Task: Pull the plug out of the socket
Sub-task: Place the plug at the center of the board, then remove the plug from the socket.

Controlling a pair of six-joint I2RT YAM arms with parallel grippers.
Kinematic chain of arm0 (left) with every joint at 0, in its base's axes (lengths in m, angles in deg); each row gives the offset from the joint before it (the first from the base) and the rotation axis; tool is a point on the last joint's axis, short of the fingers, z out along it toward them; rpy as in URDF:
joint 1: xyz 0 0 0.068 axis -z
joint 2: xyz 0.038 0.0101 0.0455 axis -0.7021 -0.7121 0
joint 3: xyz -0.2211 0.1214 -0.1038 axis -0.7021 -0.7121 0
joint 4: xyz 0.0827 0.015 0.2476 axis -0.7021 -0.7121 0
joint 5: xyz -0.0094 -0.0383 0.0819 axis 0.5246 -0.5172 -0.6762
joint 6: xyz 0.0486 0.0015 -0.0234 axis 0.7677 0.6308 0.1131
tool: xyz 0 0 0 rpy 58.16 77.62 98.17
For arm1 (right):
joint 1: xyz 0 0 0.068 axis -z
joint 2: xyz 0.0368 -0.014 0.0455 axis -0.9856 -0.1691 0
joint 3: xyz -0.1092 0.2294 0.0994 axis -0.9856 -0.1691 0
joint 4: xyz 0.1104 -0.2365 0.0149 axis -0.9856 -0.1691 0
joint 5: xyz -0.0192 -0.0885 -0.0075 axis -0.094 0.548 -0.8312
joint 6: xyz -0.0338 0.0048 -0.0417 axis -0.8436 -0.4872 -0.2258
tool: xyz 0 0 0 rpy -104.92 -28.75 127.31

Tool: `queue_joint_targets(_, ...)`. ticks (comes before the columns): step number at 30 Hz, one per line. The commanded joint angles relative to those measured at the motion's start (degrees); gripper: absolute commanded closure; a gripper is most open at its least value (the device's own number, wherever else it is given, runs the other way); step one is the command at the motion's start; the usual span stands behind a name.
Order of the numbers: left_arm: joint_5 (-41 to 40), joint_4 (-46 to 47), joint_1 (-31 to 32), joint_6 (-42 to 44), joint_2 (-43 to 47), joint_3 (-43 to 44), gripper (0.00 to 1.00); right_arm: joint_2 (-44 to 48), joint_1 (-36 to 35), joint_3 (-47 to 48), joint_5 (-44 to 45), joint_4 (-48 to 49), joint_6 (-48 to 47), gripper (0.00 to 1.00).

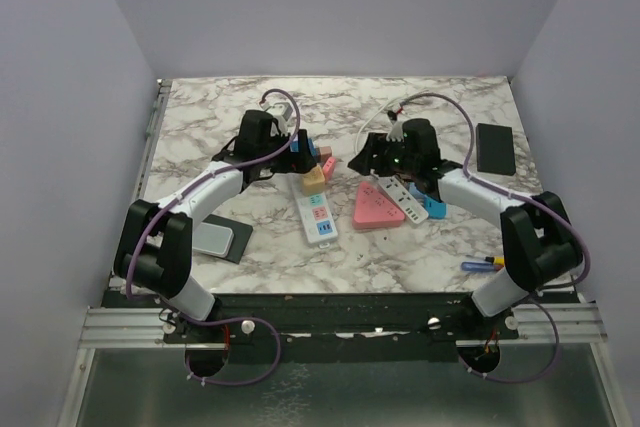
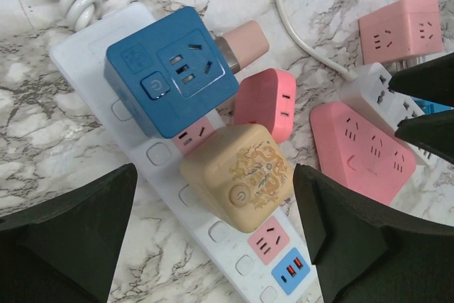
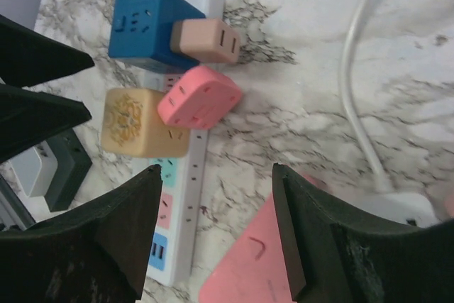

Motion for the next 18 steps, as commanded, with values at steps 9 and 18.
queue_joint_targets(9,0.7,1.0,-0.9,-0.2,1.6,-0.8,0.04,-16.4,-9.0,19.4,15.0,-9.2,4.4,0.34)
queue_joint_targets(18,1.4,1.0,-0.9,-0.5,1.1,-0.7,0.04,-20.1,-11.2,23.7,21.5,-14.2,3.1,0.33)
